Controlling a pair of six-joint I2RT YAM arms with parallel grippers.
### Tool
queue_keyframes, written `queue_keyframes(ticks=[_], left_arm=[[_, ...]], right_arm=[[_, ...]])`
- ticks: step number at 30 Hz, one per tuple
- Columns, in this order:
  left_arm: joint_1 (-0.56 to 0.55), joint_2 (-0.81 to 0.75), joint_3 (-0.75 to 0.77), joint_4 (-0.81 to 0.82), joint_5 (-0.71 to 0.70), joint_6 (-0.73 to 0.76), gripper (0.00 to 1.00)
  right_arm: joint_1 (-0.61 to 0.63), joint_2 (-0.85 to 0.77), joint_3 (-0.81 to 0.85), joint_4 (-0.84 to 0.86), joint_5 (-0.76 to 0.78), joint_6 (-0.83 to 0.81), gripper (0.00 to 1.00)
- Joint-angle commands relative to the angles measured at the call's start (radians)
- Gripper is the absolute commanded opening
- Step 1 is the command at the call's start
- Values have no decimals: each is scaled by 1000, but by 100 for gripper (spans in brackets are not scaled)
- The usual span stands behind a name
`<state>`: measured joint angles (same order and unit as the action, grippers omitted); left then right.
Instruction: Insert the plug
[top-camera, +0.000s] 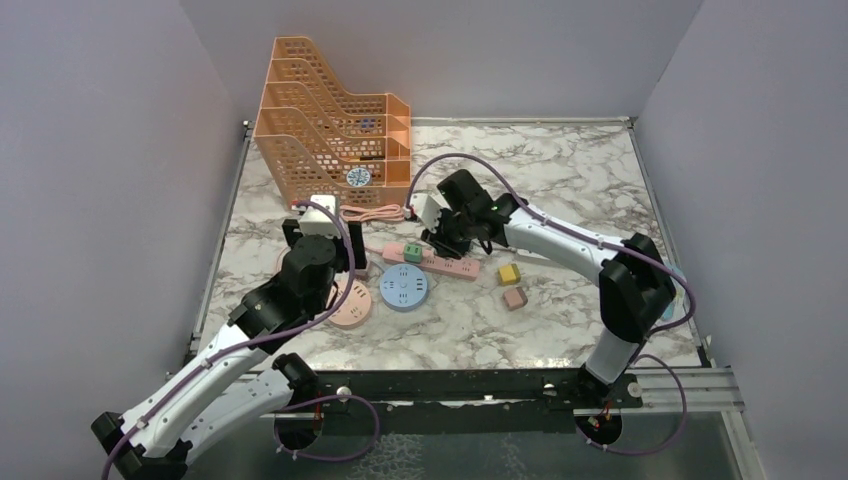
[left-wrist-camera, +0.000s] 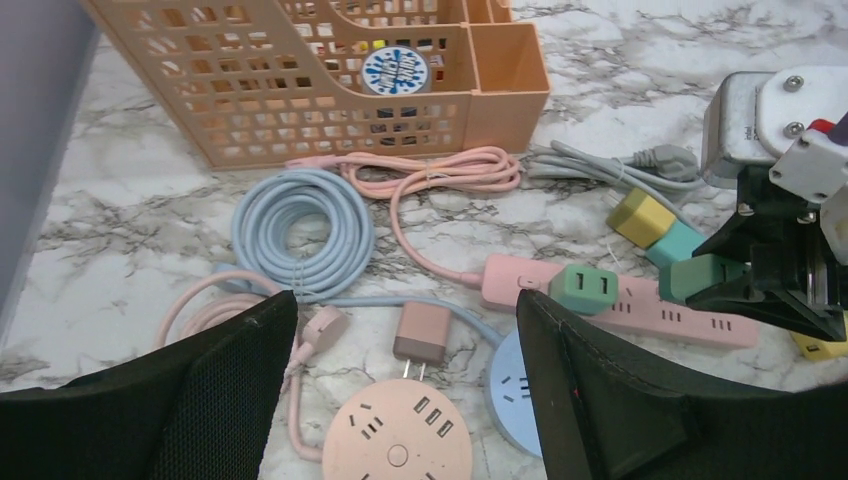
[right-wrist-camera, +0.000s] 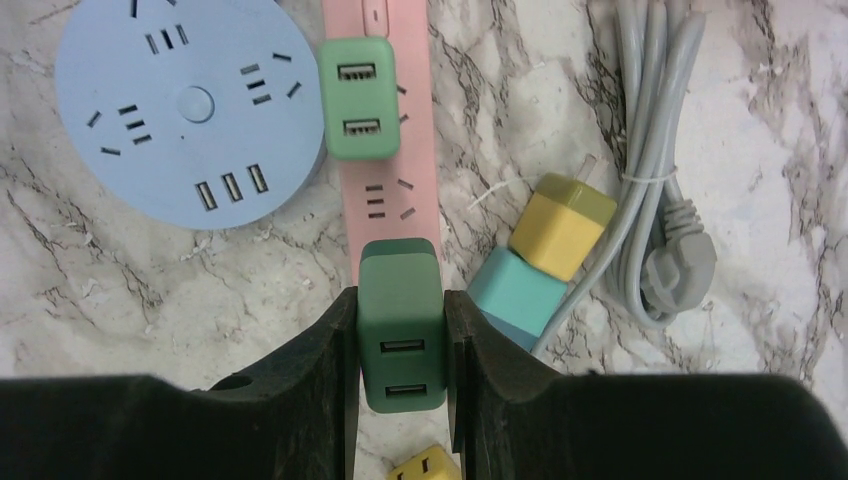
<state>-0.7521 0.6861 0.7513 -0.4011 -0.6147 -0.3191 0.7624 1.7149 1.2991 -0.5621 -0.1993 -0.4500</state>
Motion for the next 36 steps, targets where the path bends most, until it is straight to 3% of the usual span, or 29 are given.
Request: queue_keyframes(ticks=[1, 10, 31, 36], left_arm=[[3, -12, 48, -41, -145, 5, 82], [3, -11, 166, -71, -195, 36, 83], [3, -4, 216, -74, -157, 35, 84], [3, -14, 207, -76, -151, 36, 84]], right_arm=[[42, 67, 111, -122, 21, -73, 1], [69, 157, 171, -149, 47, -110, 1], [73, 242, 228, -138, 6, -106, 1], [74, 263, 263, -216, -23, -118, 1]])
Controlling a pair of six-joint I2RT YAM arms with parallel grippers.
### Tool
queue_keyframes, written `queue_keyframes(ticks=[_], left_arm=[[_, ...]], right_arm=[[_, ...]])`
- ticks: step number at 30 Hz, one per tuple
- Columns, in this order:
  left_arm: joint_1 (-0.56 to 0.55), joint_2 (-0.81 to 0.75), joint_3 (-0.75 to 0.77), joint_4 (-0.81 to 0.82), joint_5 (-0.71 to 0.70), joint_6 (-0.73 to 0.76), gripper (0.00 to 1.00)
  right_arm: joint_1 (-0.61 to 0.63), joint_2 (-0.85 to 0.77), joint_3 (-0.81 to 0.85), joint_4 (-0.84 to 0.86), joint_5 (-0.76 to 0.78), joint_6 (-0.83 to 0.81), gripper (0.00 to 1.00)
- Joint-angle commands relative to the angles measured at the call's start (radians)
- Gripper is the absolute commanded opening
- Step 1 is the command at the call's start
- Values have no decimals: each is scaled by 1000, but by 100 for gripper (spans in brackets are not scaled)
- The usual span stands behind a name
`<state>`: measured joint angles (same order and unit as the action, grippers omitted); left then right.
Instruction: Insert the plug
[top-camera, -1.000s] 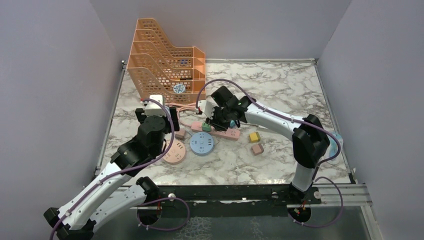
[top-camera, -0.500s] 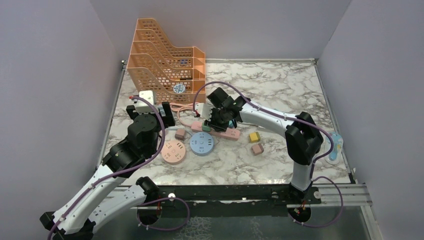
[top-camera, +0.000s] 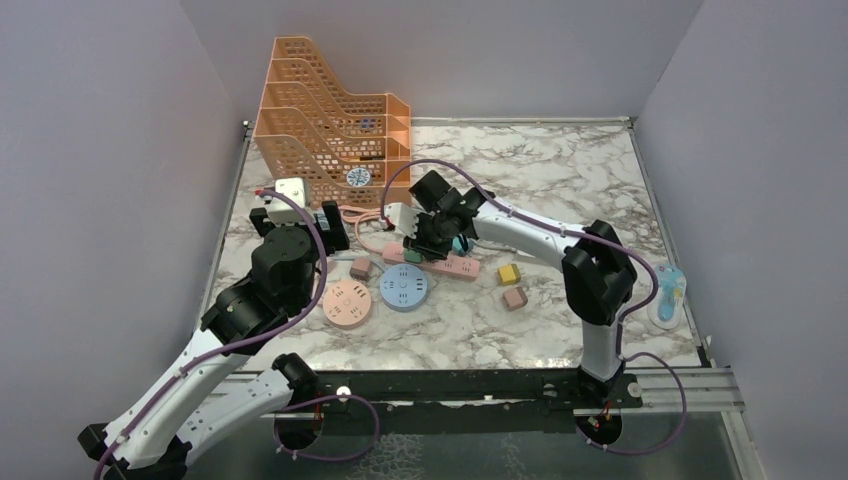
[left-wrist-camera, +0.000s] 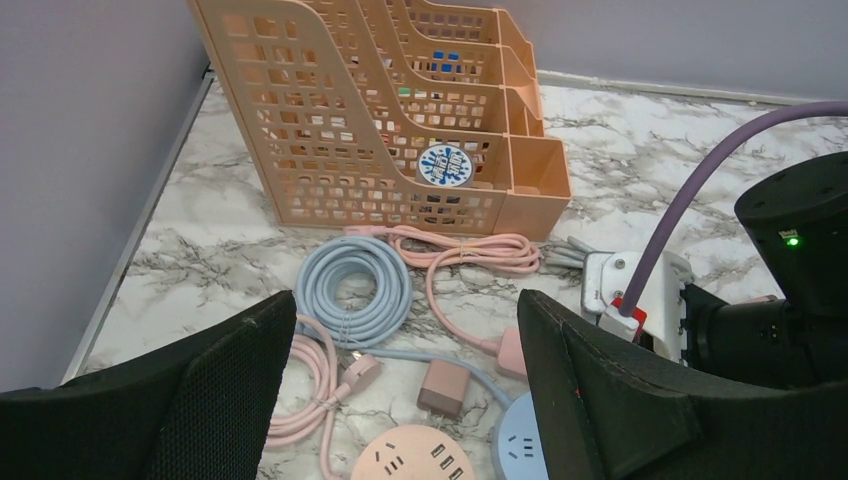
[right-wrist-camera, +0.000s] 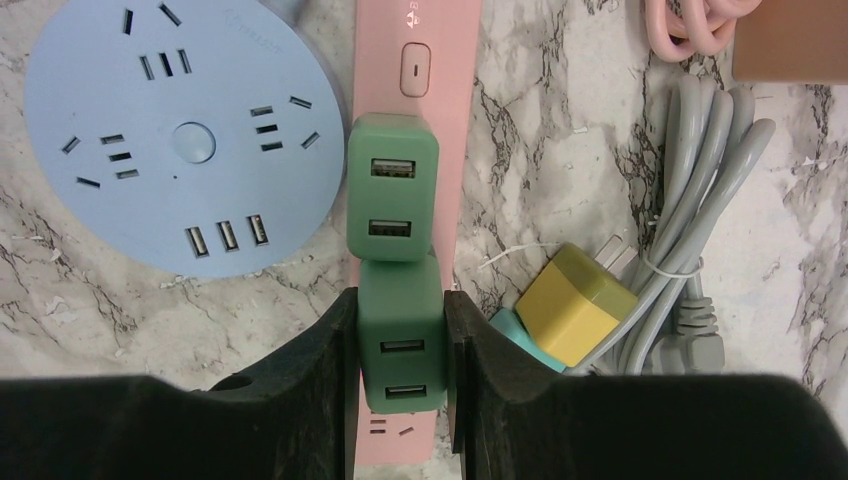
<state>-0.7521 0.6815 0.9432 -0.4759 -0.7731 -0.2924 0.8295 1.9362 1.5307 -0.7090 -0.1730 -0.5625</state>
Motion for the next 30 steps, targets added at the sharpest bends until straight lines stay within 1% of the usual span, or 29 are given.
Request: queue_keyframes(ticks=[1, 4, 7, 11, 16, 30], left_arm=[[3, -11, 14, -2, 9, 11, 84], [4, -13, 13, -4, 8, 12, 84], [3, -12, 11, -4, 18, 10, 84], [3, -6, 8, -4, 24, 7, 84], [3, -4, 7, -5, 27, 2, 84], [3, -2, 2, -8, 17, -1, 84]], right_arm=[[6, 42, 37, -82, -54, -12, 1], [6, 52, 55, -115, -53, -19, 1], [7, 78, 82, -155, 14, -8, 1], [6, 60, 79, -143, -3, -13, 1], [7, 93, 83, -149, 40, -19, 1], [7, 134, 1, -41, 66, -22, 1]])
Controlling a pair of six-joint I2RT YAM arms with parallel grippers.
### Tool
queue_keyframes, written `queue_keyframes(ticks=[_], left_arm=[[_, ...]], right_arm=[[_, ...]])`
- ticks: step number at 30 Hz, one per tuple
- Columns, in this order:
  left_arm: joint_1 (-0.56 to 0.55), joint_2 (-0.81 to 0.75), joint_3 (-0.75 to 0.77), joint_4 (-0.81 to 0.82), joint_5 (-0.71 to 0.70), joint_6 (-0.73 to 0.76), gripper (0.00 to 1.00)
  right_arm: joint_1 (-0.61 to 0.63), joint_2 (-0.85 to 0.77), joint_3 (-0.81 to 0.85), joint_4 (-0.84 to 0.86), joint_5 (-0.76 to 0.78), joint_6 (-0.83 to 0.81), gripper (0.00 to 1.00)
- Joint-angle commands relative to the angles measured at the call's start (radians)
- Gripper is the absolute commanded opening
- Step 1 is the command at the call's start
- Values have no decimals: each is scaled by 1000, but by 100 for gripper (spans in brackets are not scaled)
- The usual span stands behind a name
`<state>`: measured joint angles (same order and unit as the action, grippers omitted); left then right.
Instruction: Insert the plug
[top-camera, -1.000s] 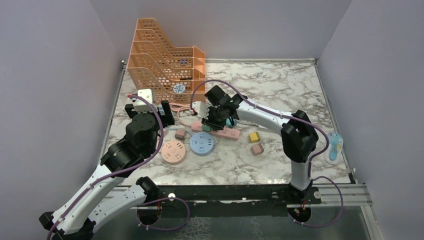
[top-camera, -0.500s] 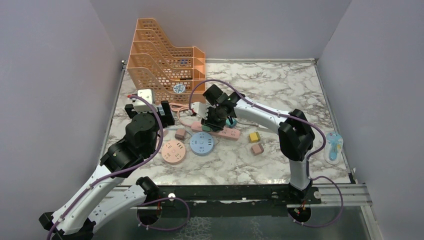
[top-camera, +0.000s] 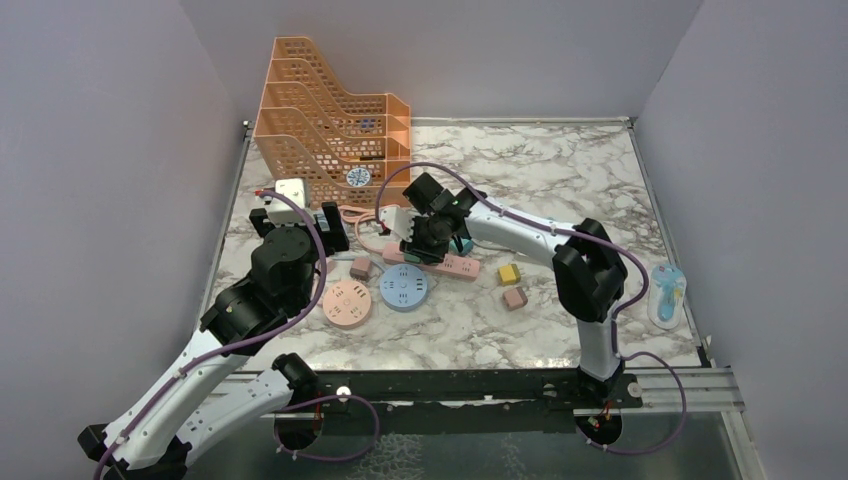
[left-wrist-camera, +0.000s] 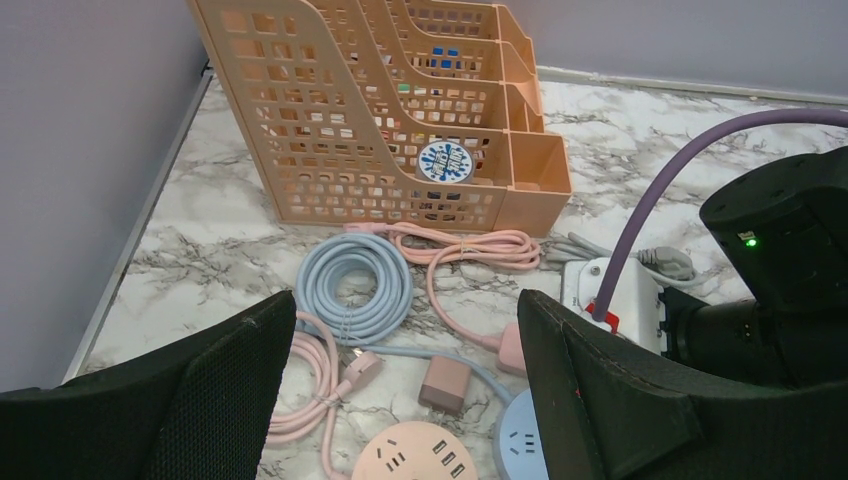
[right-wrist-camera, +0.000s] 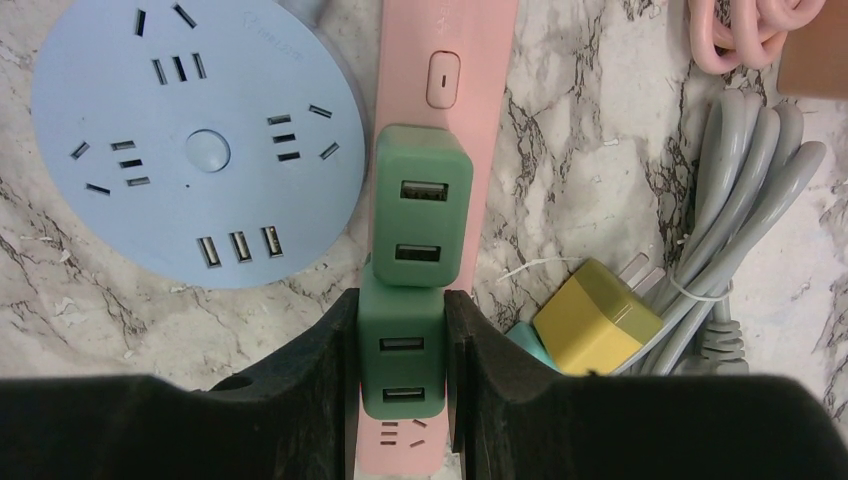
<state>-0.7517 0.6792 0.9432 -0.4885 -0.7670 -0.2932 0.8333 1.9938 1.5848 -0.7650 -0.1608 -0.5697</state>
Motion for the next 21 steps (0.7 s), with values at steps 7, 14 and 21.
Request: queue_keyframes(ticks=[7, 14, 21], left_arm=[[3, 0, -3, 4, 7, 6, 84], [3, -5, -6, 5, 2, 9, 84], [3, -6, -10, 5, -3, 9, 84]], right_arm=[[3, 79, -90, 22, 65, -30, 1], [-3, 47, -131, 51, 46, -39, 1], [-13, 52, -239, 127, 26, -68, 1]])
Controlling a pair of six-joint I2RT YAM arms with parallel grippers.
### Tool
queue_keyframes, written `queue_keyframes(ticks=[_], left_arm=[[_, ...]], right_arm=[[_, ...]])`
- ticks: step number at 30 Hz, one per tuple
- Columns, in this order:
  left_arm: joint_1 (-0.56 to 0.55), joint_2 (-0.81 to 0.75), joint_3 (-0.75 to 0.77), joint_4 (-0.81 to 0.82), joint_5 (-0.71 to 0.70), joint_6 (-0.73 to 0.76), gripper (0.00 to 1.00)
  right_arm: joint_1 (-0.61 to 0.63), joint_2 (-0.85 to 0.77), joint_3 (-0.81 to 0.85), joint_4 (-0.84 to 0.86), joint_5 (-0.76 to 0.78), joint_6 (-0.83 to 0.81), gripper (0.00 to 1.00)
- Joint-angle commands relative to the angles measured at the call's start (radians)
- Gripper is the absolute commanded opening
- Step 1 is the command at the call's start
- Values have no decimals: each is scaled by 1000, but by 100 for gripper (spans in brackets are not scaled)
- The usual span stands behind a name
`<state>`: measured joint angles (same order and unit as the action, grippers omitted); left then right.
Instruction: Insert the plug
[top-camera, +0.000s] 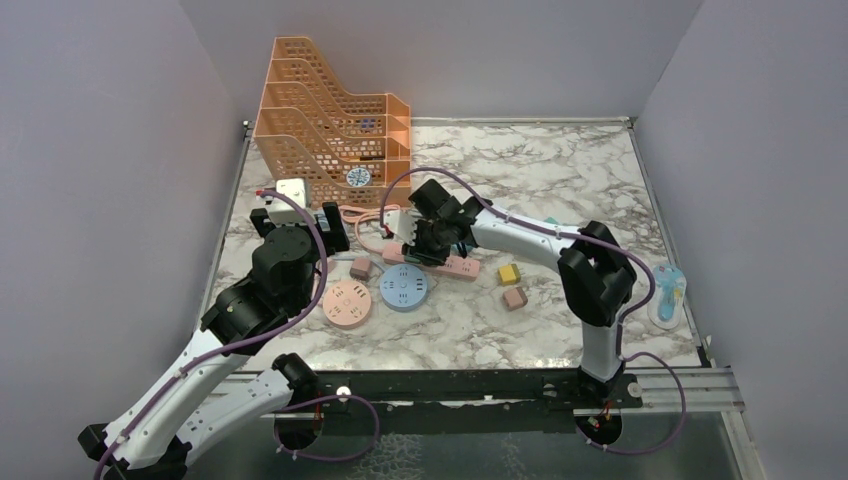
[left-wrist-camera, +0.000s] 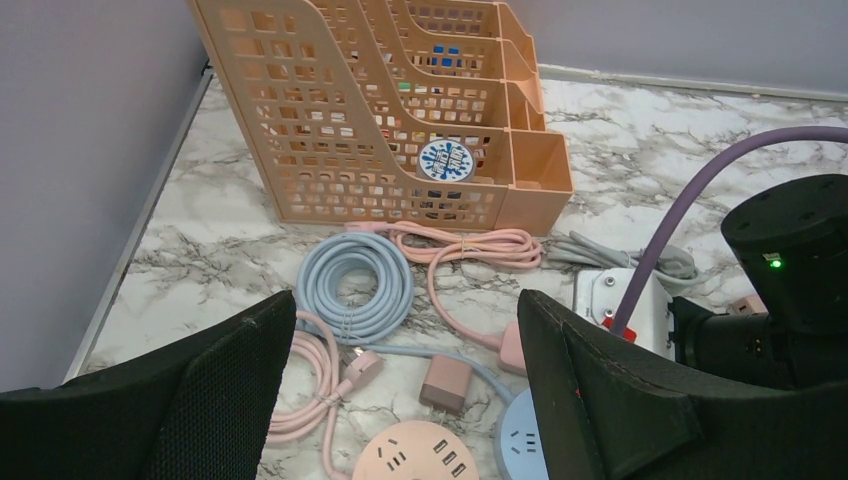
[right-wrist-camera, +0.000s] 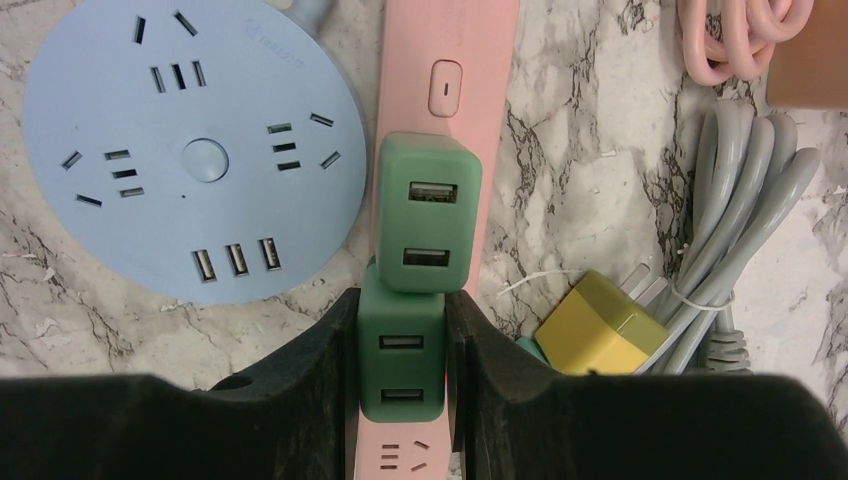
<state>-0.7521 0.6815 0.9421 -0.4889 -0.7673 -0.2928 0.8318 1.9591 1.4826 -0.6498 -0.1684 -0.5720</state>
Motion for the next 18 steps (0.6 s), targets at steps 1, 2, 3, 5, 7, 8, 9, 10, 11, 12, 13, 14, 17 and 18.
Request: queue_keyframes(ticks=[1, 2, 3, 5, 7, 8, 9, 10, 11, 12, 13, 14, 17, 18], left_arm=[[3, -7, -10, 5, -3, 9, 84], [3, -5, -10, 6, -4, 8, 84], [3, -5, -12, 8, -4, 9, 84], [3, 1, -12, 11, -3, 10, 84], [3, 9, -9, 15, -1, 14, 84], [3, 13, -6, 15, 0, 16, 84], [3, 17, -6, 15, -1, 17, 84], [3, 18, -4, 16, -3, 18, 84], [3, 18, -4, 17, -3, 17, 84], [3, 18, -6, 19, -4, 17, 84], [3, 19, -6, 22, -3, 17, 84], [3, 19, -6, 24, -1, 17, 84], [4, 25, -5, 30, 0, 15, 84], [4, 26, -4, 29, 1, 15, 84]], right_arm=[[-11, 83, -162, 30, 51, -77, 1], [-12, 78, -185, 47, 71, -81, 1], [-11, 73, -204, 64, 83, -80, 1], [-11, 57, -217, 109, 91, -69, 1], [-11, 32, -209, 139, 84, -37, 1], [-11, 17, -191, 140, 75, -14, 1], [-12, 1, -172, 140, 71, 16, 4], [-11, -16, -149, 133, 64, 43, 10], [-12, -36, -125, 123, 52, 64, 18], [-13, -51, -105, 115, 39, 76, 26], [-13, -67, -89, 111, 29, 88, 31], [-15, -79, -75, 109, 19, 94, 34], [-28, -104, -36, 97, 7, 115, 43], [-33, -104, -18, 80, -7, 118, 46]])
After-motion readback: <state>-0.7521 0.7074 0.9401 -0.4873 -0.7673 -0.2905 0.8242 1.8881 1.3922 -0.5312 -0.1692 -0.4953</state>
